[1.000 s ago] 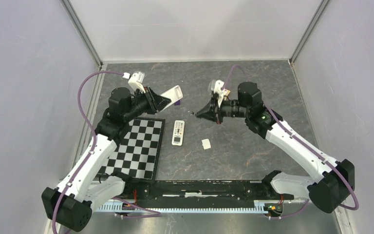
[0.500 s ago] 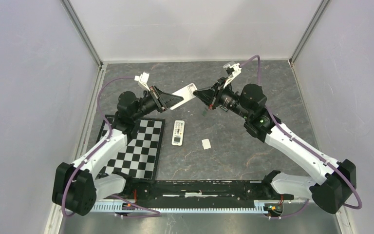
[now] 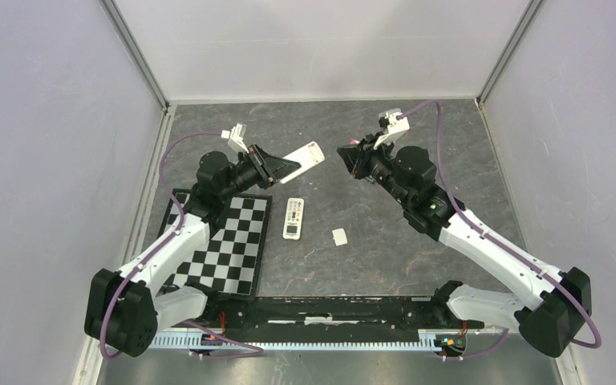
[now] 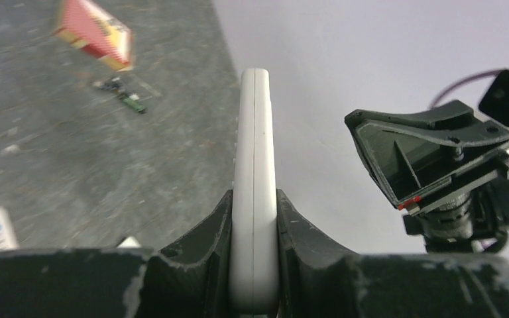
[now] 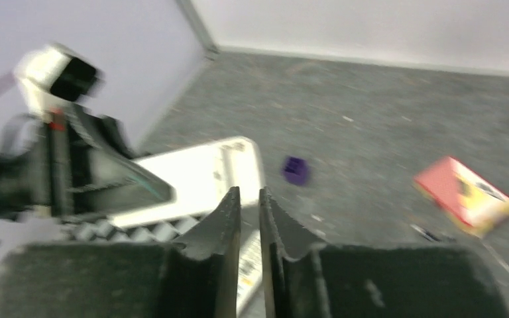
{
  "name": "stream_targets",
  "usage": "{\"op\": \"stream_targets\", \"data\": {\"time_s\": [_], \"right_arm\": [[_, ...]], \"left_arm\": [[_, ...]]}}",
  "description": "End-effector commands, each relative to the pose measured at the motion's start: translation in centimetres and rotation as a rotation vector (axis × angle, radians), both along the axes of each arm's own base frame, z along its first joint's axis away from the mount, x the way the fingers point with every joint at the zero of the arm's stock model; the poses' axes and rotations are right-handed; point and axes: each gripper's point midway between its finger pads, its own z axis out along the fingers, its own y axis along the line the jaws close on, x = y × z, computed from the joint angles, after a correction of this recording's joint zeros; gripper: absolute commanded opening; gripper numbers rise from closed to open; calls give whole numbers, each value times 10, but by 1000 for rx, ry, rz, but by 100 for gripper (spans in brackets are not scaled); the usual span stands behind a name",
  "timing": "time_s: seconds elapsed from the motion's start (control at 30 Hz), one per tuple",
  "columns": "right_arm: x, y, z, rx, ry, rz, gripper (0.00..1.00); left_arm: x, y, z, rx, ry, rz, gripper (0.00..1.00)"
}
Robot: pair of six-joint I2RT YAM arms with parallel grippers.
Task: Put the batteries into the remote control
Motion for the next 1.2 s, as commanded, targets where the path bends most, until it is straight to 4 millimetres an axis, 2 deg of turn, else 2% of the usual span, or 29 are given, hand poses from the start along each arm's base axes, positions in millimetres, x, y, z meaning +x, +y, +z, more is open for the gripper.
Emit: {"op": "stream_targets", "data": {"time_s": [0.0, 0.1, 0.27, 0.63, 0.87, 1.17], "right_arm": [[11, -59, -62, -203, 98, -227, 27], [13, -73, -96, -205, 196, -218, 43], [17, -85, -119, -207, 263, -246, 60], [18, -125, -166, -255, 382, -339, 65], [15, -154, -187, -310, 431, -417, 80], [6, -197, -224, -344, 573, -527, 79]], "left_arm": [[10, 19, -18, 188, -26, 112, 2], [10, 23, -24, 228, -29, 122, 2], [10, 25, -26, 249, -31, 128, 2], [3, 21, -30, 265, -30, 77, 2], [-3, 15, -32, 263, -28, 23, 2], [-13, 12, -36, 282, -14, -40, 2]]}}
